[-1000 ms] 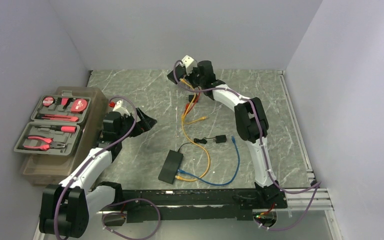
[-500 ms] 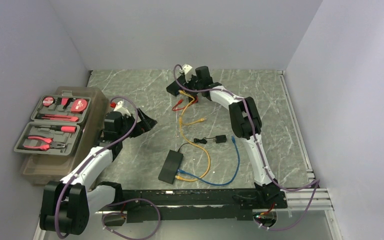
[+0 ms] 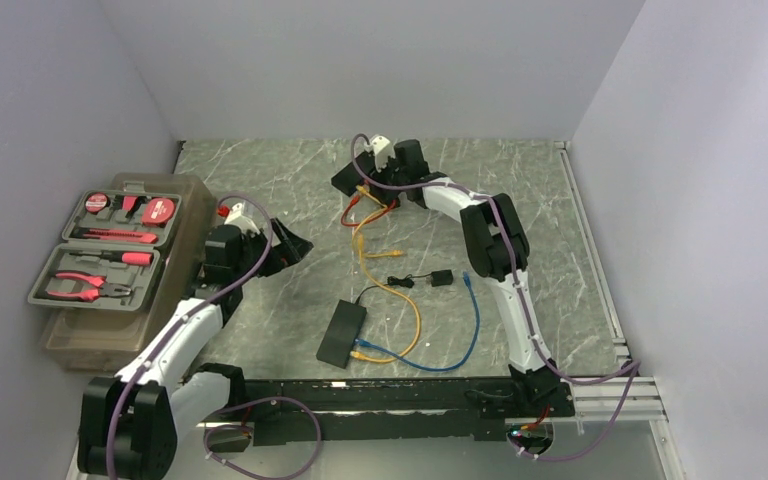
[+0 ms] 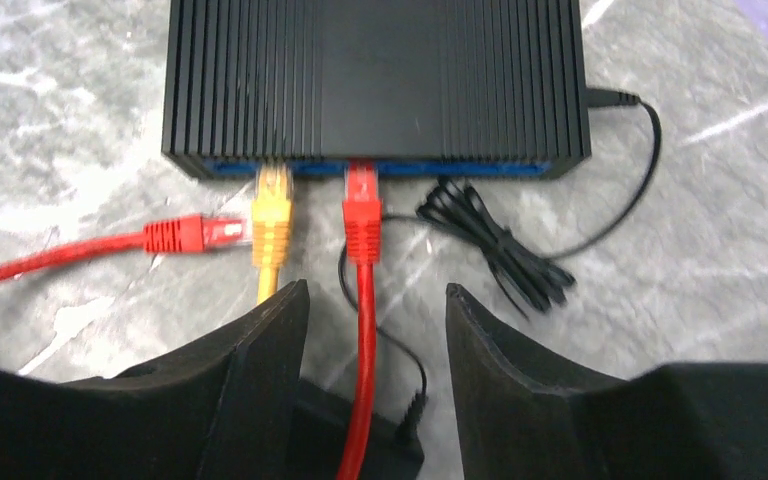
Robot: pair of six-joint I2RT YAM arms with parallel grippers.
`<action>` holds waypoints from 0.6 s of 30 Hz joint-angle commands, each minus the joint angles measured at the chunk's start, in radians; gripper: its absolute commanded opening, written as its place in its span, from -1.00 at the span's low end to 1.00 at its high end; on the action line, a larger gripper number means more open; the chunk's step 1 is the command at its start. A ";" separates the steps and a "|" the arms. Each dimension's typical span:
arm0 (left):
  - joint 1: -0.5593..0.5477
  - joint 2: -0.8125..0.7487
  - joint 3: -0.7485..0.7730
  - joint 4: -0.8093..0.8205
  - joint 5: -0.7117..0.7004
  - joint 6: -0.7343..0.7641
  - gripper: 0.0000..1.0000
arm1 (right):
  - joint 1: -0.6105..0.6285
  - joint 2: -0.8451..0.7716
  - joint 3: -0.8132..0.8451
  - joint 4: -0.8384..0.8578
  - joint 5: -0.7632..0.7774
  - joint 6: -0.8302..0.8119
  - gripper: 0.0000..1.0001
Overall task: Insert the plug into the switch port
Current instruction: Place the switch port at the center of the board, then reset both arms
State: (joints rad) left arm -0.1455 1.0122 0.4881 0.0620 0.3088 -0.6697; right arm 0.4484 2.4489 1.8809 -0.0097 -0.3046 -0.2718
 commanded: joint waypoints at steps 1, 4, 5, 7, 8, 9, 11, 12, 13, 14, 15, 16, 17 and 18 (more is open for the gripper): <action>-0.002 -0.066 0.036 -0.031 0.005 -0.001 0.99 | 0.001 -0.189 -0.093 0.087 0.041 0.015 0.12; -0.002 -0.104 0.058 -0.082 -0.007 0.005 0.99 | 0.002 -0.298 -0.181 0.126 0.057 0.022 0.18; -0.001 -0.116 0.069 -0.103 -0.011 0.008 0.99 | 0.003 -0.336 -0.209 0.140 0.064 0.030 0.19; 0.000 -0.142 0.091 -0.140 -0.012 0.018 0.99 | 0.003 -0.414 -0.264 0.159 0.079 0.040 0.27; 0.001 -0.155 0.103 -0.160 -0.017 0.024 0.99 | 0.002 -0.451 -0.288 0.164 0.085 0.046 0.30; 0.001 -0.170 0.116 -0.180 -0.026 0.030 0.99 | 0.003 -0.502 -0.311 0.169 0.090 0.051 0.38; 0.002 -0.196 0.141 -0.222 -0.031 0.046 0.99 | 0.004 -0.565 -0.358 0.172 0.092 0.059 0.63; 0.004 -0.205 0.156 -0.243 -0.032 0.058 0.99 | 0.004 -0.616 -0.385 0.175 0.086 0.060 0.95; 0.005 -0.215 0.172 -0.269 -0.030 0.070 0.99 | 0.005 -0.657 -0.417 0.183 0.081 0.063 0.99; 0.006 -0.221 0.188 -0.292 -0.027 0.085 0.99 | 0.005 -0.697 -0.453 0.195 0.083 0.069 0.99; 0.007 -0.228 0.205 -0.317 -0.025 0.097 0.99 | 0.004 -0.740 -0.495 0.215 0.087 0.077 0.99; 0.009 -0.237 0.220 -0.348 -0.024 0.115 0.99 | 0.003 -0.783 -0.535 0.231 0.094 0.093 0.99; 0.010 -0.245 0.235 -0.372 -0.023 0.128 0.99 | 0.003 -0.827 -0.569 0.239 0.105 0.107 0.99; 0.010 -0.257 0.251 -0.392 -0.024 0.138 0.99 | 0.004 -0.868 -0.599 0.236 0.115 0.125 0.99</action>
State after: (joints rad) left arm -0.1432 0.7959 0.6598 -0.2173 0.2901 -0.6067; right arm 0.4507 1.7161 1.3891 0.1619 -0.2169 -0.2138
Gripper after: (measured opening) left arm 0.994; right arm 0.993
